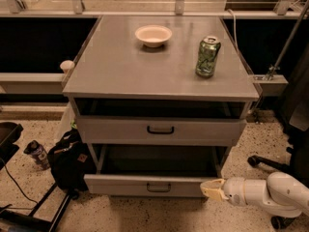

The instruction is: Open middle drawer

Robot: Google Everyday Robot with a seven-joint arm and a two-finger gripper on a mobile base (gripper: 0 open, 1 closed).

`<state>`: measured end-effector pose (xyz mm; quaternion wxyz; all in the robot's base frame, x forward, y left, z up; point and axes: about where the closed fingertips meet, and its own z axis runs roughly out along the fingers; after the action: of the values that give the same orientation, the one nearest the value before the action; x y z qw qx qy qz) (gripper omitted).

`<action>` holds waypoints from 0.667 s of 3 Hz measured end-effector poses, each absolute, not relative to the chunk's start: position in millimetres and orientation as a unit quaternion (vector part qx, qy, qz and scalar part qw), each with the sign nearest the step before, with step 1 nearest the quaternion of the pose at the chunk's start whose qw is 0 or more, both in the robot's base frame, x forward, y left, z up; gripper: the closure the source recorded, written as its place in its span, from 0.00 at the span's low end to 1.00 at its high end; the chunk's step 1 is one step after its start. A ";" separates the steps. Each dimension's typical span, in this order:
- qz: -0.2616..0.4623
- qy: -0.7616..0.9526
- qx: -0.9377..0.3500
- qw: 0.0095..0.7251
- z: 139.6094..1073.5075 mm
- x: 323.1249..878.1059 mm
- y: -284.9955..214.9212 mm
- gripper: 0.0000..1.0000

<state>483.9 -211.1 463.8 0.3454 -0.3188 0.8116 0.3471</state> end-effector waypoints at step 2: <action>0.347 0.812 -0.319 0.345 463.8 483.9 -211.1 0.13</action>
Offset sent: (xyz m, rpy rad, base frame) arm 0.0000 0.0000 0.0000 0.0000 0.0000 0.0000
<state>483.9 -211.1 463.8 0.3454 -0.3188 0.8115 0.3471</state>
